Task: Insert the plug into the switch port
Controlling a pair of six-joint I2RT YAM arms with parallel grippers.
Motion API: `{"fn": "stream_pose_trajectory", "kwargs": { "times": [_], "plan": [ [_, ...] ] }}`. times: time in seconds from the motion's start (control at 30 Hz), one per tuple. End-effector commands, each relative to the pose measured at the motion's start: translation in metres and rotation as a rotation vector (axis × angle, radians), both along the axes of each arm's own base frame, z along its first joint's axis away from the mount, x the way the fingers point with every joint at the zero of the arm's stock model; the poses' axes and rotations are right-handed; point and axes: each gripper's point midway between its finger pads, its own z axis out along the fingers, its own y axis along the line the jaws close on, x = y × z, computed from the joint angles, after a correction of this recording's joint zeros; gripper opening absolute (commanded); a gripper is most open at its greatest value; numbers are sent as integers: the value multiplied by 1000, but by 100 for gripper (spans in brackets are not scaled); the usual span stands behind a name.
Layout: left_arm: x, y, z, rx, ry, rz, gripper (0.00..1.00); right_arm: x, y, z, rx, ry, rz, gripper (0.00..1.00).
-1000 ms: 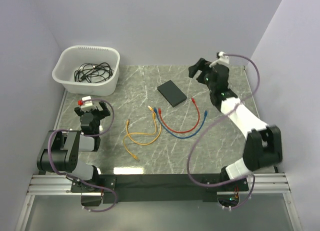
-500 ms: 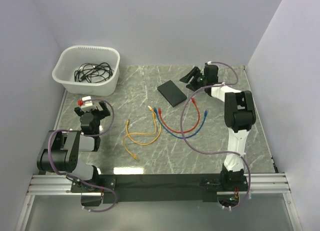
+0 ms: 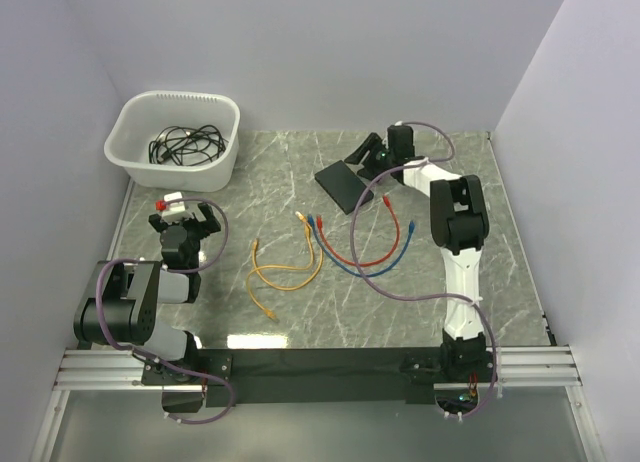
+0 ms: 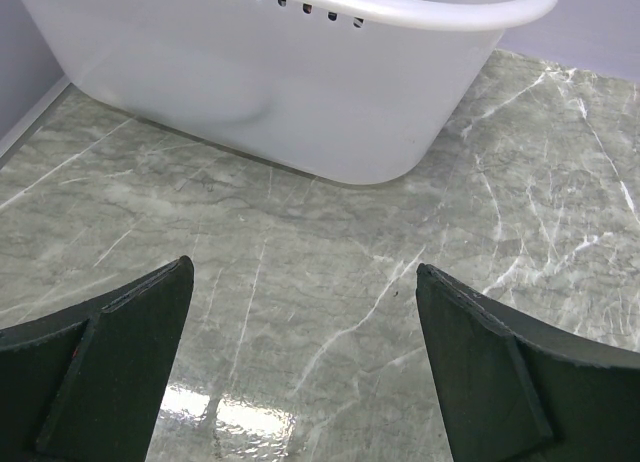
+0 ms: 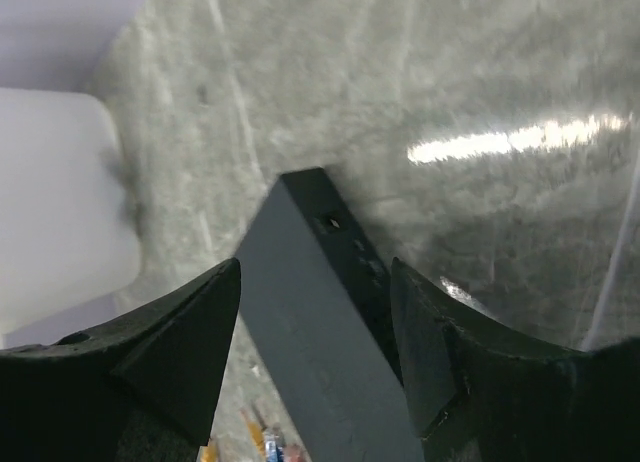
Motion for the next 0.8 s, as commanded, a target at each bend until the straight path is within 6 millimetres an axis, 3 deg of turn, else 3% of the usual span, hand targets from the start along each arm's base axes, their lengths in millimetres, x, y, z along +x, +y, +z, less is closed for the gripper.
{"fn": "stream_pose_trajectory", "kwargs": {
  "times": [0.0,0.2,0.27,0.3,0.4,0.5,0.53,0.6,0.63,0.73,0.77],
  "plan": [
    [5,-3,22,11,-76,-20,99,3,1,-11,-65,35,-30,68],
    [4,-4,21,11,-73,-20,99,5,24,-26,-63,65,46,66],
    [5,-4,21,8,-74,-20,99,6,35,-20,-38,54,90,66],
    [5,-4,21,9,-72,-21,99,2,45,-27,-33,67,115,66],
    [5,-3,21,9,-73,-18,99,-4,73,-18,-20,39,212,66],
    [11,-2,38,22,-88,24,99,-20,106,-10,19,19,347,66],
    [9,-5,27,33,1,14,99,-25,115,-8,27,12,382,66],
    [16,-15,53,52,-23,-5,99,-41,136,-4,52,-2,463,66],
    [17,-11,56,62,-27,13,99,-47,142,-4,58,-1,487,66],
    [12,-25,88,18,-75,-2,99,-73,172,5,80,-38,613,66],
    [7,-29,108,-12,-111,-10,99,-83,182,7,83,-49,656,66]
  ]
}}
